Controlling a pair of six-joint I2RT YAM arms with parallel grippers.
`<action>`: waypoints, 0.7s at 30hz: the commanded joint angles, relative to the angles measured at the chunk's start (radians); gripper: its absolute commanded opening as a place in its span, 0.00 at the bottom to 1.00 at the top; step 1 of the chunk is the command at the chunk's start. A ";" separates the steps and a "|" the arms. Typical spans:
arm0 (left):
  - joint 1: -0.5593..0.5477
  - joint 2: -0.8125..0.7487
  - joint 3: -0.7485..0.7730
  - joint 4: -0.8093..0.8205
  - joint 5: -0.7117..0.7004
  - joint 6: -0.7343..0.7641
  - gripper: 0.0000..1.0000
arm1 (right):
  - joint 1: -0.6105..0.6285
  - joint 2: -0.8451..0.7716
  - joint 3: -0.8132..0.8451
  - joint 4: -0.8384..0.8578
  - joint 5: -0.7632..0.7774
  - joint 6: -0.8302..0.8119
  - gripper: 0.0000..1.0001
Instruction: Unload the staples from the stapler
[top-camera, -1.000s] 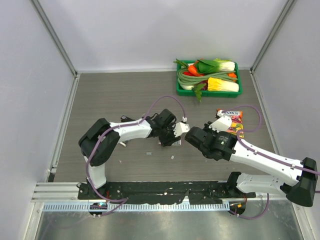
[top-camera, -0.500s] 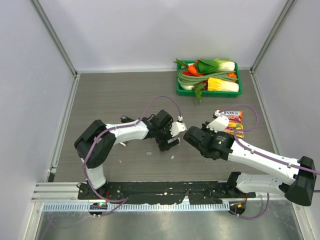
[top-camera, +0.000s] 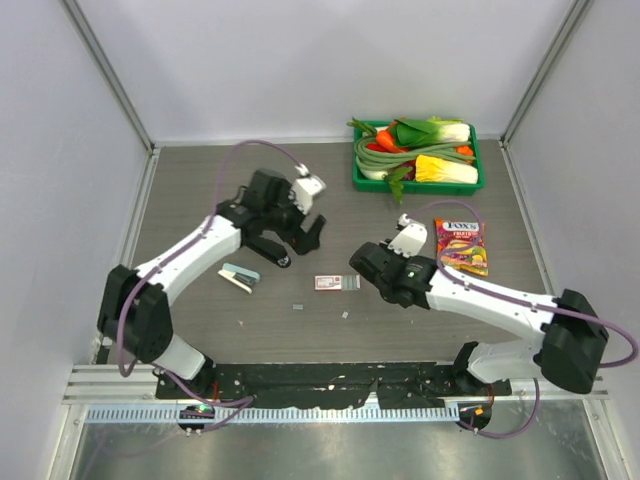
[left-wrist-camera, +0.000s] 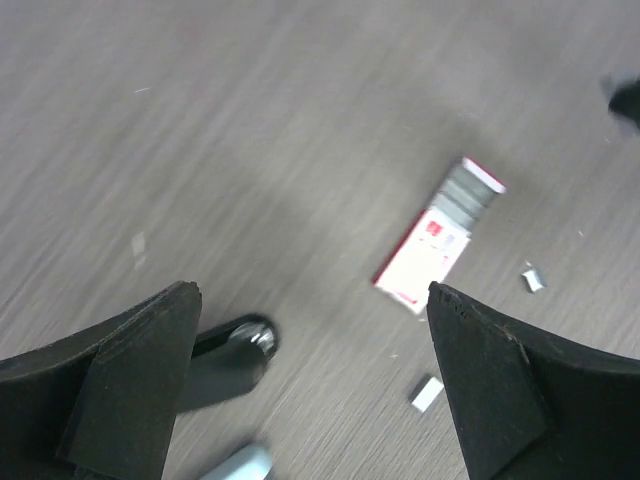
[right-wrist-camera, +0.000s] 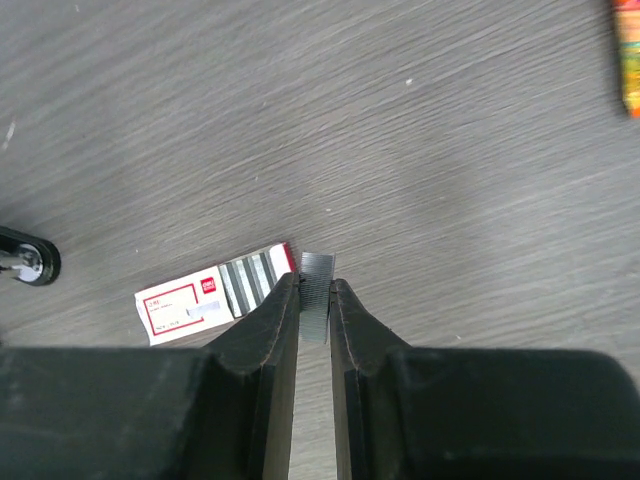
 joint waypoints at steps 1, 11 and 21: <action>0.114 -0.108 -0.010 -0.047 0.055 -0.067 1.00 | -0.016 0.100 -0.004 0.205 -0.098 -0.115 0.17; 0.151 -0.207 -0.130 -0.025 0.071 -0.087 1.00 | -0.021 0.238 -0.007 0.407 -0.210 -0.205 0.17; 0.162 -0.185 -0.136 -0.019 0.078 -0.076 1.00 | -0.021 0.315 -0.055 0.495 -0.253 -0.211 0.17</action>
